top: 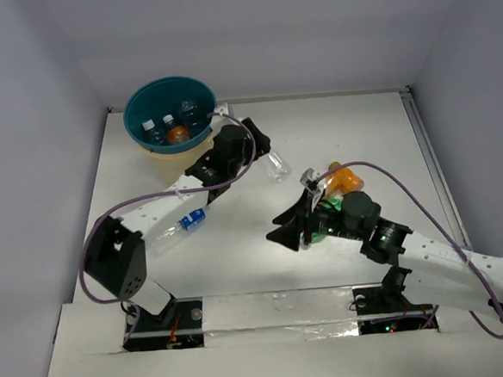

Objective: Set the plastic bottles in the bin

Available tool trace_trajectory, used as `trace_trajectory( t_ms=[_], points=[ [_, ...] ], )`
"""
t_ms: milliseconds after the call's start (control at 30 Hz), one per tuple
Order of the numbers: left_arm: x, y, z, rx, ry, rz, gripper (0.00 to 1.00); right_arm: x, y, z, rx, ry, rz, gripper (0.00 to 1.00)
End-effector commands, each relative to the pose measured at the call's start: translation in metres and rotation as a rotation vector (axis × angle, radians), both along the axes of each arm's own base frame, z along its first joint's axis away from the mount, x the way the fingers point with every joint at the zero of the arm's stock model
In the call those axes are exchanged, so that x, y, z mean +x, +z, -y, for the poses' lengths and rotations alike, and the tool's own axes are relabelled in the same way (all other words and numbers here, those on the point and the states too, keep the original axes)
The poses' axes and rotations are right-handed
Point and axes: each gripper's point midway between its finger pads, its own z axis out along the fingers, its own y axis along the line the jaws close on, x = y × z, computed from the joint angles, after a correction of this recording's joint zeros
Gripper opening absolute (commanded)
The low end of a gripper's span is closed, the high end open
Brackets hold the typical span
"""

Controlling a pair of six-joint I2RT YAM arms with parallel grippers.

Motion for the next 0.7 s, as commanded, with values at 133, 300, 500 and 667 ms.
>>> trace_trajectory(
  t_ms=[133,300,500,667],
  points=[
    [-0.02,0.225,-0.02,-0.119,-0.023,0.412,0.42,-0.043,0.008,-0.041,0.051,0.105,-0.051,0.79],
    [-0.026,0.282,-0.065,-0.051,0.076,0.494,0.42,-0.041,0.0,-0.061,0.042,0.088,-0.074,0.81],
    [0.009,0.294,-0.166,0.101,0.287,0.488,0.42,-0.021,-0.005,-0.074,0.02,0.004,-0.095,0.81],
    [0.026,0.279,-0.225,0.35,0.489,0.441,0.42,-0.018,-0.004,-0.067,0.025,-0.026,-0.092,0.81]
  ],
)
